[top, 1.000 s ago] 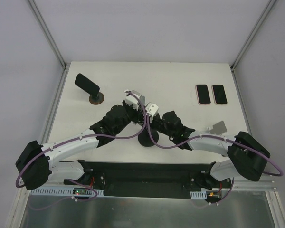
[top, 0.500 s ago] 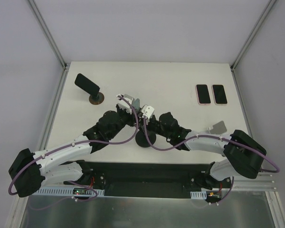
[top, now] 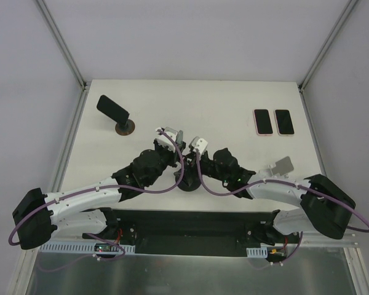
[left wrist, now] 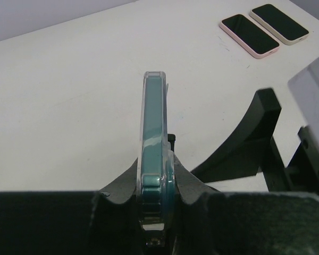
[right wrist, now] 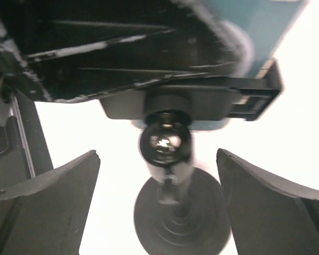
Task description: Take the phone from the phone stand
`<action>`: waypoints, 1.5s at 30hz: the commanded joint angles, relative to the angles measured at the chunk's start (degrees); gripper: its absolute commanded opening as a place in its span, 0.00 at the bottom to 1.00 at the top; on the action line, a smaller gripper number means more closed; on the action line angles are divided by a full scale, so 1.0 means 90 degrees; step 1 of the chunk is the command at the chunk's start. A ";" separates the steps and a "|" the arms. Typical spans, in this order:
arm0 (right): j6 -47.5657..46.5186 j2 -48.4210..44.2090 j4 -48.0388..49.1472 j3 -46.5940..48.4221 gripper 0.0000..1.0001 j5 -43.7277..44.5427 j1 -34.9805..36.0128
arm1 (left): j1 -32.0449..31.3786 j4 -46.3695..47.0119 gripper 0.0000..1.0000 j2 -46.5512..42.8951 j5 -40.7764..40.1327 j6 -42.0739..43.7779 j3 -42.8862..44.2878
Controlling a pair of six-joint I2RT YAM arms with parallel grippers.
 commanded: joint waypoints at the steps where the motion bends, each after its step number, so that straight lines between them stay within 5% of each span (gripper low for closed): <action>1: 0.0468 -0.0604 -0.0125 -0.0041 0.96 -0.0345 -0.0417 | -0.0103 -0.0130 0.00 0.0003 -0.0048 -0.0120 0.0195; 15: -0.0167 -0.0215 -0.0887 0.0780 0.88 -0.0745 -0.0583 | -0.0162 -0.0511 0.00 0.0198 0.0049 -0.0130 0.0585; 21: -0.0187 0.0137 -0.0848 0.1072 0.77 -0.0912 -0.0573 | -0.0162 -0.0580 0.00 0.0218 0.0049 -0.0218 0.0674; 24: -0.0255 0.0255 -0.0838 0.1131 0.62 -0.0960 -0.0574 | -0.0162 -0.0609 0.00 0.0237 0.0089 -0.0218 0.0703; 27: -0.0294 0.0313 -0.0838 0.1141 0.35 -0.1068 -0.0564 | -0.0162 -0.0648 0.00 0.0266 0.0157 -0.0179 0.0761; 29: -0.0343 0.0294 -0.0848 0.1102 0.03 -0.1088 -0.0573 | -0.0162 -0.0697 0.00 0.0325 0.0157 -0.0111 0.0820; 35: -0.0763 0.0245 -0.0606 0.0762 0.01 -0.1614 -0.0525 | 0.0091 -0.0697 0.00 0.0393 0.0215 0.0172 0.1054; 45: -0.1026 0.0362 -0.0213 0.0545 0.01 -0.2259 -0.0261 | 0.1312 -0.0316 0.00 0.0813 0.1953 0.0026 0.1532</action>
